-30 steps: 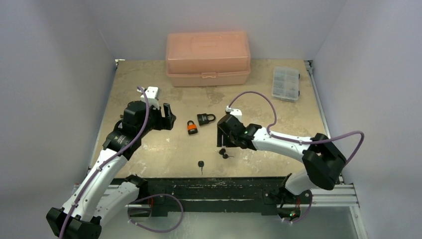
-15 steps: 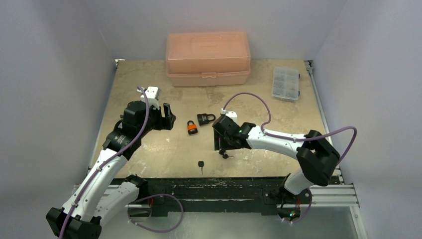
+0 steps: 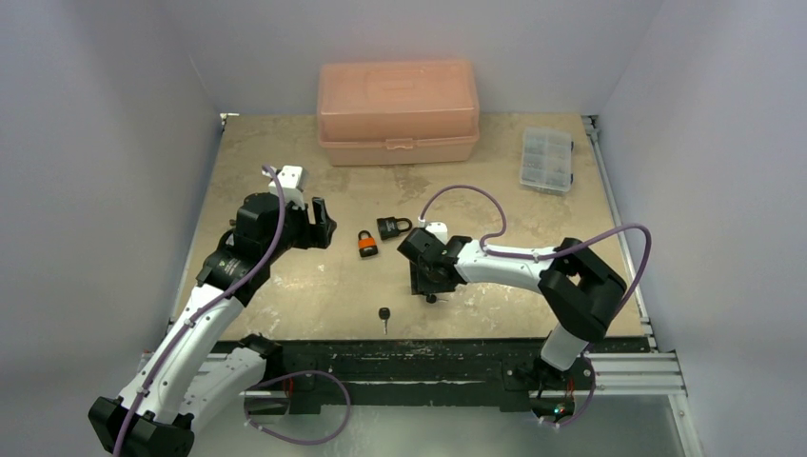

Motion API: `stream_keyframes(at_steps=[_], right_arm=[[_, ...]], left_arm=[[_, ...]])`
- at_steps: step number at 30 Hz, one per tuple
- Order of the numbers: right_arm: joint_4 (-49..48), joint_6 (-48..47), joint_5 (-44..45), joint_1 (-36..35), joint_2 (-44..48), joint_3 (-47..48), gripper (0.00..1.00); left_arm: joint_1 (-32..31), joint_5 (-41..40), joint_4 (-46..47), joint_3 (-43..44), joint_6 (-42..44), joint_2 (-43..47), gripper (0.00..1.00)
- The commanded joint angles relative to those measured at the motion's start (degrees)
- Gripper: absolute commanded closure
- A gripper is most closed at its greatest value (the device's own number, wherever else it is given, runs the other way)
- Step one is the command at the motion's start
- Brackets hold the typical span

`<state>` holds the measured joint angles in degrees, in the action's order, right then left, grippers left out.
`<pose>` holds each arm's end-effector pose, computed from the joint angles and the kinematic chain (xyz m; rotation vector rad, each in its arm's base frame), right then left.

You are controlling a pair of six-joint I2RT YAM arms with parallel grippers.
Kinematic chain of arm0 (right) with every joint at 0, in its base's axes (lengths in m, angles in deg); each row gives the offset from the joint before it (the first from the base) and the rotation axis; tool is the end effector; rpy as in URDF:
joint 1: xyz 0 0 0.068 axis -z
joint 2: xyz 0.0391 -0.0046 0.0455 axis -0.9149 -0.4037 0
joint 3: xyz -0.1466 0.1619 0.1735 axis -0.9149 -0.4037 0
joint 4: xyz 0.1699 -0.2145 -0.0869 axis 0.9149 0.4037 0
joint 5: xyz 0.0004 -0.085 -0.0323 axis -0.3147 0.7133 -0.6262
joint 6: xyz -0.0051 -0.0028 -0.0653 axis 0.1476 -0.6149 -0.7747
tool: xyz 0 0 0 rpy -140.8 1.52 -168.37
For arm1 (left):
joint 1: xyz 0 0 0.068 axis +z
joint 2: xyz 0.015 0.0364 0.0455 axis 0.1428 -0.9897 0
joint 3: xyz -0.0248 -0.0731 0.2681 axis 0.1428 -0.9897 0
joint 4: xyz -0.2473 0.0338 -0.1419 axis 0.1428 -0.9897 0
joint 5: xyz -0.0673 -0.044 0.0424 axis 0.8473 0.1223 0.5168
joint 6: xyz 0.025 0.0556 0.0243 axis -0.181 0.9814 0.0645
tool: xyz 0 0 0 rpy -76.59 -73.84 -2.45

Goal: Unlock with the key

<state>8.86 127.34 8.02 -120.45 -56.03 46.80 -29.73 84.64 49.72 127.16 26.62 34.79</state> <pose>0.2086 0.2679 0.1382 -0.0907 2.7146 0.1674 0.2069 -0.0807 0.3168 0.0802 2.0672 -0.3929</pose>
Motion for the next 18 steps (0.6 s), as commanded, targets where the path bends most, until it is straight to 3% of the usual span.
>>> stream_keyframes(at_steps=[1,11,14,18], right_arm=[[-0.2,1.4,2.1,-0.1,-0.7,1.8,0.46],[-1.2,1.4,1.8,-0.1,-1.8,2.1,0.49],[-1.5,1.5,1.8,-0.1,-1.9,1.9,0.56],[-1.6,1.2,2.1,-0.1,-1.5,1.6,0.74]], left_arm=[[-0.3,0.0,2.0,-0.1,0.3,0.5,0.31],[-0.3,-0.2,2.0,-0.1,0.3,0.3,0.31],[-0.3,-0.3,1.9,-0.2,0.3,0.3,0.31],[-0.3,-0.4,1.9,-0.1,0.3,0.2,0.31]])
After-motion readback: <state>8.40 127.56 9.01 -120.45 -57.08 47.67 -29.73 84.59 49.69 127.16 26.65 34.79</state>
